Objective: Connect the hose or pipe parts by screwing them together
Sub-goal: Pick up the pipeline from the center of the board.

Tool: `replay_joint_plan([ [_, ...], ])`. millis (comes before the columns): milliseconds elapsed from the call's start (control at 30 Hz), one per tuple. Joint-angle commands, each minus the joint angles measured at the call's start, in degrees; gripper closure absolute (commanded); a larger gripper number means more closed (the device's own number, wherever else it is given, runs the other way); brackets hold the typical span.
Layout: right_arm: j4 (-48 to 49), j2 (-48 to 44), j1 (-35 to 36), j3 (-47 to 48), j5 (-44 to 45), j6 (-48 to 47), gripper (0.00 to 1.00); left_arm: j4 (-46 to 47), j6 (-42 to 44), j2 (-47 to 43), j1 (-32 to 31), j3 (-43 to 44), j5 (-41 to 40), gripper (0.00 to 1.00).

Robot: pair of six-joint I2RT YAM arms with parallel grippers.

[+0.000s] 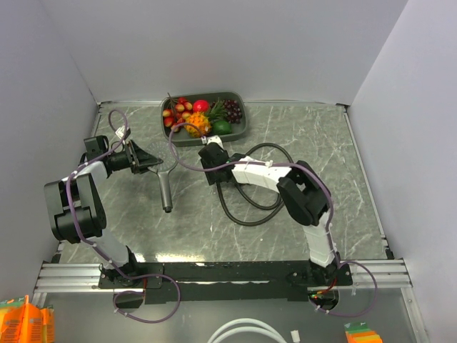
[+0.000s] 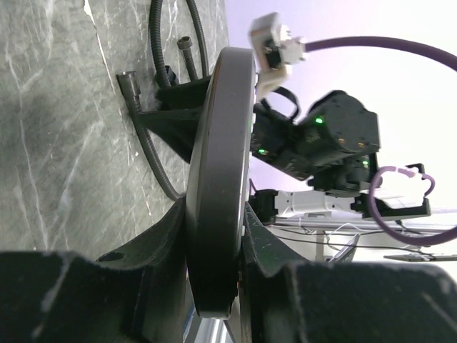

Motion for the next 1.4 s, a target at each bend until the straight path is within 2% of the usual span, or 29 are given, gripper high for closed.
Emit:
replay_joint_plan([
  [0, 1.07, 2.62, -0.18, 4.58, -0.97, 0.35, 0.41, 5.88, -3.69, -1.90, 0.12, -1.53, 2.75, 0.99],
  [633, 5.91, 7.63, -1.76, 6.34, 0.79, 0.08, 0.52, 5.72, -4.05, -1.03, 0.38, -0.92, 3.19, 0.99],
  [833, 6.34, 8.08, -1.58, 6.34, 0.17, 0.61, 0.63, 5.46, -3.78, -0.76, 0.47, -0.83, 3.11, 0.99],
  [933, 6.78, 7.29, -1.58, 5.20, -0.36, 1.05, 0.80, 5.46, -3.87, -0.50, 0.65, -1.00, 2.93, 0.99],
  [967, 7.05, 6.76, -1.50, 3.98, -0.44, 1.31, 0.88, 5.89, -3.96, -0.32, 0.56, -1.09, 2.58, 0.99],
  [1067, 9.85, 2.99, -0.88, -1.62, -1.41, 1.05, 0.95, 8.79, -6.06, 0.20, 0.56, -1.79, 1.36, 0.99],
  [1267, 23.30, -11.68, 5.87, -22.73, -6.68, -0.09, 0.97, 15.82, -6.77, 5.30, -0.32, -1.97, -1.80, 0.99],
  [1367, 28.13, -17.05, 11.76, -30.29, -7.47, 0.43, 0.98, 25.38, -11.06, 7.93, -1.10, -3.80, -2.61, 0.99],
])
